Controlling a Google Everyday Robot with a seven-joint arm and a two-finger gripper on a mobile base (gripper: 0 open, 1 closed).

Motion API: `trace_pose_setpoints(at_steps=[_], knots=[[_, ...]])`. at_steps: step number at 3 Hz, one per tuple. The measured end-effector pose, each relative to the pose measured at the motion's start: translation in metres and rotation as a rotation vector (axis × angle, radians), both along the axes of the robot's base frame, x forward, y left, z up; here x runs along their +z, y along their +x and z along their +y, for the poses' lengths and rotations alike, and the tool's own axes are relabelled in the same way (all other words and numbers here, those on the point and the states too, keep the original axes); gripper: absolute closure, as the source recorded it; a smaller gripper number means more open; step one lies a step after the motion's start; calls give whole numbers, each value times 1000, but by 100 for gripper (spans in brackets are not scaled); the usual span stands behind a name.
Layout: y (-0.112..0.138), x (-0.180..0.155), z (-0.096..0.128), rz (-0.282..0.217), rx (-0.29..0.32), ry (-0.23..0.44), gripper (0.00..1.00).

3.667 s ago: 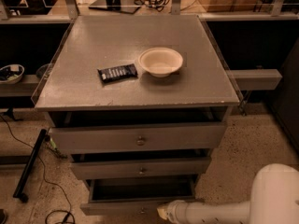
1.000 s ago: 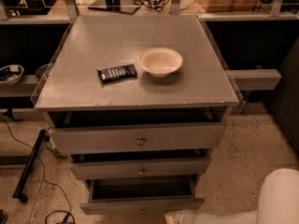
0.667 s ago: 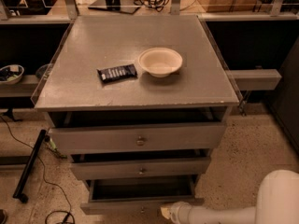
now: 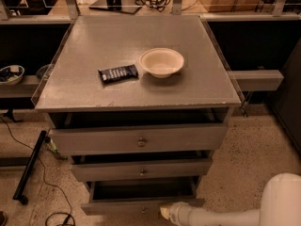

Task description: Close bottom drawer

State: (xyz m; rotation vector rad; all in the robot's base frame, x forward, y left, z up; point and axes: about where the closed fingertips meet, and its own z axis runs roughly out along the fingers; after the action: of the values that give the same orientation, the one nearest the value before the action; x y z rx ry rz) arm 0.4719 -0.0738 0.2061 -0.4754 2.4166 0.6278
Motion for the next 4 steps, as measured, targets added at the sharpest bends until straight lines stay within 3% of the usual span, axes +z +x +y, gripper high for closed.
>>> trace_pose_setpoints(at_steps=[2, 4], knots=[[4, 4, 6, -21, 5, 11, 100], [-39, -7, -37, 54, -70, -11, 100]])
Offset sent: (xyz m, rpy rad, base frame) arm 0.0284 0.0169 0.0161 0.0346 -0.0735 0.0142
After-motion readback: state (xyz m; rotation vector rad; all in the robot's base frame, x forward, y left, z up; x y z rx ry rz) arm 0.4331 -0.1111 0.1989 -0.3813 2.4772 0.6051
